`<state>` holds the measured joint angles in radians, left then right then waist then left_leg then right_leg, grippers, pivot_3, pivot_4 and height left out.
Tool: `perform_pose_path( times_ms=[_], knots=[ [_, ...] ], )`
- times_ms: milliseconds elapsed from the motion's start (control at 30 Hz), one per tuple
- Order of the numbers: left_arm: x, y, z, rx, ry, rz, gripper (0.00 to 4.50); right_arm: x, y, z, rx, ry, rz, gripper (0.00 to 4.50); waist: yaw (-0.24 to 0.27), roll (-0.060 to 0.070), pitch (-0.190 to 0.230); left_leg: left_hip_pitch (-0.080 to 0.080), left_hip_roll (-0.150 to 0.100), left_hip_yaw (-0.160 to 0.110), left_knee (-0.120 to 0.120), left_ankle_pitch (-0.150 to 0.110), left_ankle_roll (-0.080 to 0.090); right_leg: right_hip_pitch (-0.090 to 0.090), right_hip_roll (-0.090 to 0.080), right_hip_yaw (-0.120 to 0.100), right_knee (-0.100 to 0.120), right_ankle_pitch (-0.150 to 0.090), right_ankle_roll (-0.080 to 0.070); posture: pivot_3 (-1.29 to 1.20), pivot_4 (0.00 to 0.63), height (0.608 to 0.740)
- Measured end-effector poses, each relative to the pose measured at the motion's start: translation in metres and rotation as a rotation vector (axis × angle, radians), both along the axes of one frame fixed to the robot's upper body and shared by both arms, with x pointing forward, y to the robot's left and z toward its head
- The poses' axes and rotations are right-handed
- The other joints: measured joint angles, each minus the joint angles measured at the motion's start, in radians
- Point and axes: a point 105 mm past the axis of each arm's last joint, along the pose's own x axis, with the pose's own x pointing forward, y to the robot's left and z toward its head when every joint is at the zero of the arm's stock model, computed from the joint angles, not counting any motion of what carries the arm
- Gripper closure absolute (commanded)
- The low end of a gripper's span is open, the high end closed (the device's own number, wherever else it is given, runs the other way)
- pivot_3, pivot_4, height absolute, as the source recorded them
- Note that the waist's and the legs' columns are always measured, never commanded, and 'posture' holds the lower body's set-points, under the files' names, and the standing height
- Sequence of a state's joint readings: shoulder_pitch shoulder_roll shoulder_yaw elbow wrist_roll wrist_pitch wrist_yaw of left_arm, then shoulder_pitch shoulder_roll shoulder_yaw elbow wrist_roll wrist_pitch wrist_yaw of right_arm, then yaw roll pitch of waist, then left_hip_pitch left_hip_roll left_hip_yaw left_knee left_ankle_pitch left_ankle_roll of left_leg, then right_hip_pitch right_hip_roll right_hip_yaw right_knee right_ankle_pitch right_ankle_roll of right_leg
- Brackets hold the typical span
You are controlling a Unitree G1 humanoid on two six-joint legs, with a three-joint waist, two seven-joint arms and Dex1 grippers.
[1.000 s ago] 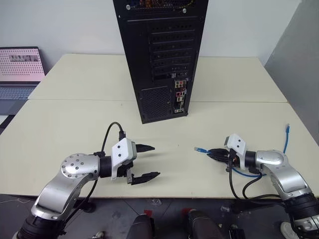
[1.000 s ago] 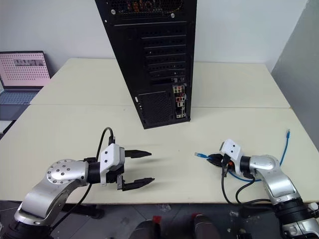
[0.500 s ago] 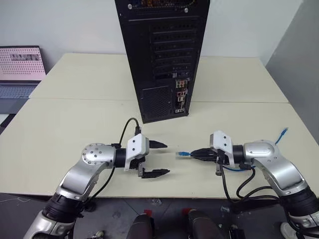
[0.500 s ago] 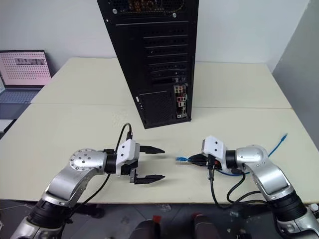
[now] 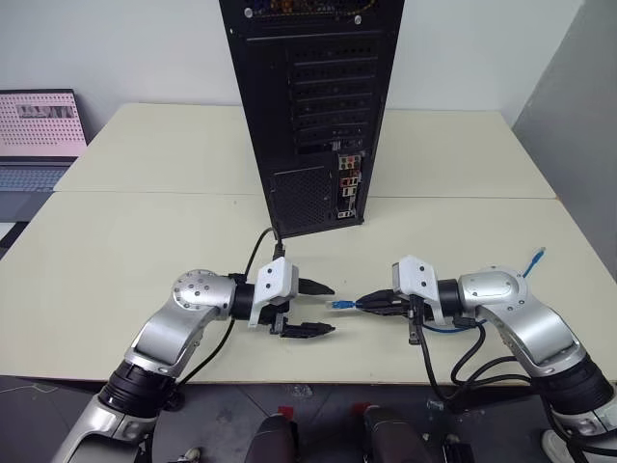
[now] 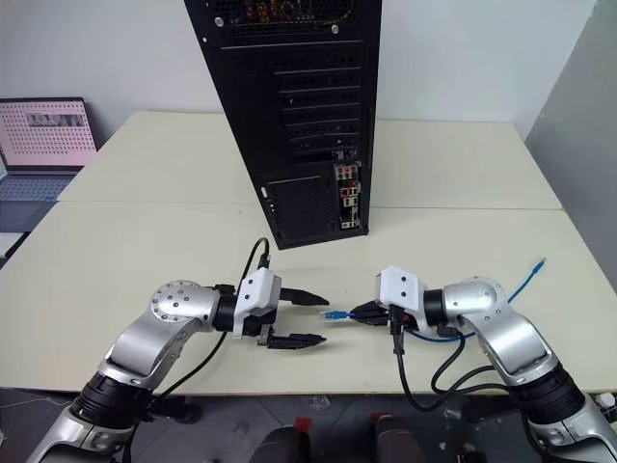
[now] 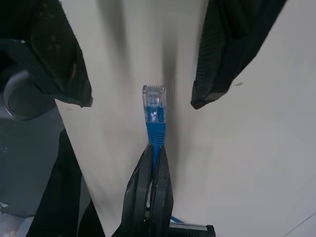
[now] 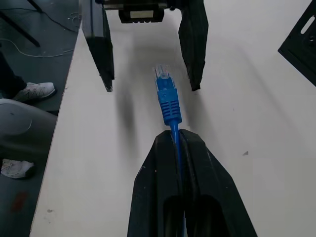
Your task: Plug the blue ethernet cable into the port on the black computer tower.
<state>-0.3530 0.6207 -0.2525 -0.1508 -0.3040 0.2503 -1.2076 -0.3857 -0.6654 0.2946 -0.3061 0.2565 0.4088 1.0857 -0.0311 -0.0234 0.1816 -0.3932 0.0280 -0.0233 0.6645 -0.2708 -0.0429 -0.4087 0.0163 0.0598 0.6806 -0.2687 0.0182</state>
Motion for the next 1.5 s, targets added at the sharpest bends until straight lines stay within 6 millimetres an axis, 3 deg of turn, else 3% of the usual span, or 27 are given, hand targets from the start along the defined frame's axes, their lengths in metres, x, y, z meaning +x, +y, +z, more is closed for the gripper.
perform_pose_path(
  times_ms=[300,333,500,767,967,1267,1500],
  knots=[
    [0.006,-0.002,-0.003,0.013,-0.032,0.021,4.18,-0.003,0.003,0.003,-0.001,-0.005,0.014,4.50,0.000,0.000,0.000,0.000,0.000,0.000,0.000,0.000,0.000,0.000,0.000,0.000,0.000,0.000,0.000,0.00,0.150,0.740],
    [0.006,-0.001,-0.004,0.013,-0.034,0.021,4.25,-0.003,0.003,0.003,-0.002,-0.005,0.015,4.50,0.000,0.000,0.000,0.000,0.000,0.000,0.000,0.000,0.000,0.000,0.000,0.000,0.000,0.000,0.000,0.00,0.150,0.740],
    [0.007,-0.002,-0.004,0.015,-0.051,0.019,4.25,-0.003,0.002,0.002,-0.006,-0.006,0.014,4.50,0.000,0.000,0.000,0.000,0.000,0.000,0.000,0.000,0.000,0.000,0.000,0.000,0.000,0.000,0.000,0.00,0.150,0.740],
    [0.004,-0.004,-0.004,0.013,-0.139,-0.008,4.25,-0.001,0.002,0.008,-0.023,-0.027,0.028,2.60,0.000,0.000,0.000,0.000,0.000,0.000,0.000,0.000,0.000,0.000,0.000,0.000,0.000,0.000,-0.001,0.00,0.150,0.740],
    [0.002,0.000,-0.013,0.051,-0.400,-0.054,4.25,0.003,-0.026,0.027,0.032,0.078,-0.063,0.97,0.002,0.000,0.000,0.000,0.001,-0.001,0.000,0.000,0.000,0.000,-0.001,0.001,0.000,0.001,-0.001,0.00,0.150,0.740],
    [0.007,0.003,0.005,0.019,-1.093,-0.128,4.25,-0.006,-0.011,0.035,0.242,0.312,-0.131,0.94,0.002,0.000,0.000,0.000,0.001,-0.001,0.000,0.000,0.000,0.000,-0.002,0.002,0.000,0.001,-0.001,0.00,0.150,0.740],
    [0.008,0.005,0.009,-0.024,-1.223,-0.089,4.25,-0.007,0.004,0.026,0.284,0.386,-0.152,0.94,0.002,0.000,0.000,-0.001,0.001,-0.001,0.000,0.000,0.000,0.000,-0.003,0.000,0.000,0.001,0.000,0.00,0.150,0.740]
  ],
)
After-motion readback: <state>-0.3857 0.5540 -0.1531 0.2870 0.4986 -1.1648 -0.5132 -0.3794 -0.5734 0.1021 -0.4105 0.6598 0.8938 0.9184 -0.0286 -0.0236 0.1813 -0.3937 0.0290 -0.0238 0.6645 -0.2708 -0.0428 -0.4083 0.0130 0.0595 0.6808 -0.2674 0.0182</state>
